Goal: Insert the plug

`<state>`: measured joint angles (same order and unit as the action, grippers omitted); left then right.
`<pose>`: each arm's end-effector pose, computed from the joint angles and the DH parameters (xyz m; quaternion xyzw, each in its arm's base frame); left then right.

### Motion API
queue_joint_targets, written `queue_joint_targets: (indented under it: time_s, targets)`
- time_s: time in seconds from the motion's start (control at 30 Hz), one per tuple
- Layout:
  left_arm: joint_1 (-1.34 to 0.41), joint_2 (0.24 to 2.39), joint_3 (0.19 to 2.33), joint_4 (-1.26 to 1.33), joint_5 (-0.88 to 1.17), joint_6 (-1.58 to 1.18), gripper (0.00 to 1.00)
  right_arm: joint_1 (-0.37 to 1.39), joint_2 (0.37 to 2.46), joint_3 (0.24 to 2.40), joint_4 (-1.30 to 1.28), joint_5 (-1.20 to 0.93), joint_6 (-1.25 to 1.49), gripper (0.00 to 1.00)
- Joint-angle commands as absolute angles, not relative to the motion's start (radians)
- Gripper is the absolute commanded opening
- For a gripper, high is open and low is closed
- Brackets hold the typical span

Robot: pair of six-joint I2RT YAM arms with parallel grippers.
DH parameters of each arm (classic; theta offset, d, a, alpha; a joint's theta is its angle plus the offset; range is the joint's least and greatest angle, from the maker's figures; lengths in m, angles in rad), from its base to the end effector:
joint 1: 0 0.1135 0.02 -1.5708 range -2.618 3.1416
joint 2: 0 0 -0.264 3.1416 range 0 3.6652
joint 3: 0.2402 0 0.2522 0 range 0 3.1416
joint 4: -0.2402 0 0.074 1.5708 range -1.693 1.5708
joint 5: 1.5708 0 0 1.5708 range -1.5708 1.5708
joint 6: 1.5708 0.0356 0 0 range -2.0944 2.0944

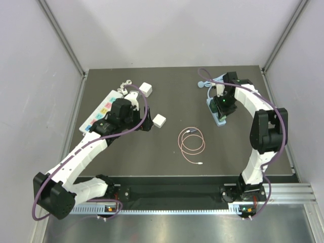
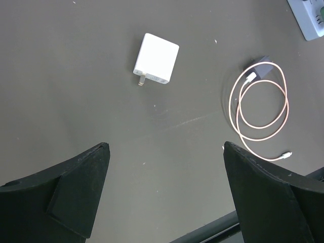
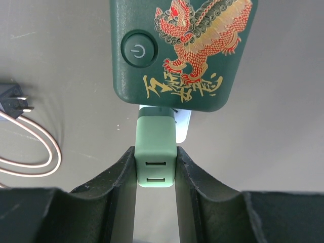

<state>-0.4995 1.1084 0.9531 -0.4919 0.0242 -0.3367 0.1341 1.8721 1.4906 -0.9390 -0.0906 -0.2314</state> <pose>0.2111 -0.1162 0.3051 0.0782 0.8918 -0.1908 0.4028 0.3713 0.0533 0.2240 -0.1857 0.9736 0.0388 0.1267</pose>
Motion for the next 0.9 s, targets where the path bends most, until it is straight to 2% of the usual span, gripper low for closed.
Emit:
queue_joint_targets:
  time_s: [0.0,0.53,0.8,0.87]
  targets:
    - [-0.500,1.095,0.956,-0.469,0.009,-0.319,0.98,0.130,1.931,1.405,-0.891,-0.083,-0.213,0.00]
    - [-0.499,1.085,0.951,-0.474,-0.028,-0.314,0.98,0.150,1.999,1.283,-0.790,-0.049,-0.207,0.00]
    - [-0.500,1.095,0.951,-0.480,-0.024,-0.314,0.98,0.150,1.954,1.273,-0.767,-0.045,-0.181,0.00]
    - [-0.500,1.095,0.956,-0.485,-0.051,-0.318,0.98,0.150,1.913,1.290,-0.784,-0.020,-0.176,0.04]
